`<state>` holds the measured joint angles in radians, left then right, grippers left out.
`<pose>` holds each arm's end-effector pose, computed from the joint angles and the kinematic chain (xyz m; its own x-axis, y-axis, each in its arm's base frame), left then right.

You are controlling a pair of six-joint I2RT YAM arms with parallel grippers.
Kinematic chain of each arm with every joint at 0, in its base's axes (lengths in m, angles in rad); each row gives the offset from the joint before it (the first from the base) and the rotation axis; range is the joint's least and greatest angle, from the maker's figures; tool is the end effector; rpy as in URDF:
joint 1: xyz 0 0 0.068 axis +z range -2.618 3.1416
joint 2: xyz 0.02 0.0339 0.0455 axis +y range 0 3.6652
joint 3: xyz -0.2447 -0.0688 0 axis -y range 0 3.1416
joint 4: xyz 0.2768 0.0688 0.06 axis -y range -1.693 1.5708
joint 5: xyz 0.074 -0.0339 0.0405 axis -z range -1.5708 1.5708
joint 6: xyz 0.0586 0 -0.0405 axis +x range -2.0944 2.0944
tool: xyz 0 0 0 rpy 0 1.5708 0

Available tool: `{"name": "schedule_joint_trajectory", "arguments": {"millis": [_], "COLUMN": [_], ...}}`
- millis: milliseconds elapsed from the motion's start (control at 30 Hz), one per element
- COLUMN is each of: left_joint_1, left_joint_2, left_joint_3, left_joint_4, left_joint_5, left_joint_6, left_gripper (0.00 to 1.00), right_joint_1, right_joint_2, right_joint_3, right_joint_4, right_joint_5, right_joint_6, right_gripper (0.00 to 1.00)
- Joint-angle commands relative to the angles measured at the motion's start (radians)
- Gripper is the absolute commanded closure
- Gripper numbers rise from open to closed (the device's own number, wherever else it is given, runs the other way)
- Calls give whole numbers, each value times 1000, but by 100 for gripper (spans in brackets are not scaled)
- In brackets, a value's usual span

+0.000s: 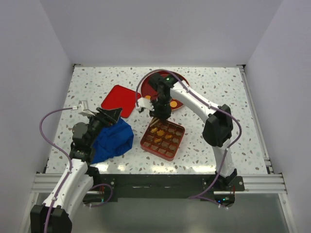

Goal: Pack the cookies
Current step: Adjust the fake cookies in the empty pocket of the box, then pick up the fake cookies from the plate.

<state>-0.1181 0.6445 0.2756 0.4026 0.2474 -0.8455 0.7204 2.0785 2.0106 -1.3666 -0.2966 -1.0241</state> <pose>0.2316 -0.0419 0.2211 -0.2452 -0.7015 -0.6692 0.2620 0.6166 -0.7424 0.3170 0.3011 0.2396 0.1773 -0.9314 -0.3180 -0.9795 -0.1983 0.0345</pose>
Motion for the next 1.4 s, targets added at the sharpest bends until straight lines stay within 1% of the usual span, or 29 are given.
{"name": "schedule_joint_trajectory", "arguments": {"millis": [0,33,67,133,167,267,367,567,1000,1133,1200,1300,1367], "left_joint_1": [11,12,12,12,11,14,15,15,17,17,17,17,15], "left_joint_2": [-11,-8,-3,10,17,33,44,53,52,52,52,52,52], "left_joint_3": [0,1,1,5,8,8,10,8,8,8,8,8,8], "left_joint_4": [38,39,41,51,53,70,81,81,79,81,79,79,79], "left_joint_5": [6,9,9,13,16,21,24,27,26,27,26,27,27], "left_joint_6": [11,13,14,13,14,16,14,13,11,11,11,11,11], "left_gripper": [21,21,21,21,21,21,21,21,21,21,21,21,21], "right_joint_1": [-199,-226,-266,-303,-341,-413,-455,-466,-464,-466,-464,-464,-464], "right_joint_2": [70,74,80,92,101,158,210,245,290,295,295,295,296], "right_joint_3": [158,155,146,123,123,171,218,223,246,241,241,238,240], "right_joint_4": [47,72,116,155,179,179,181,207,208,208,208,215,219], "right_joint_5": [-73,-35,-7,45,81,123,142,149,111,105,100,100,102], "right_joint_6": [234,280,292,326,335,360,355,340,349,351,352,352,352], "right_gripper": [99,98,98,96,96,95,92,87,81,78,73,69,69]}}
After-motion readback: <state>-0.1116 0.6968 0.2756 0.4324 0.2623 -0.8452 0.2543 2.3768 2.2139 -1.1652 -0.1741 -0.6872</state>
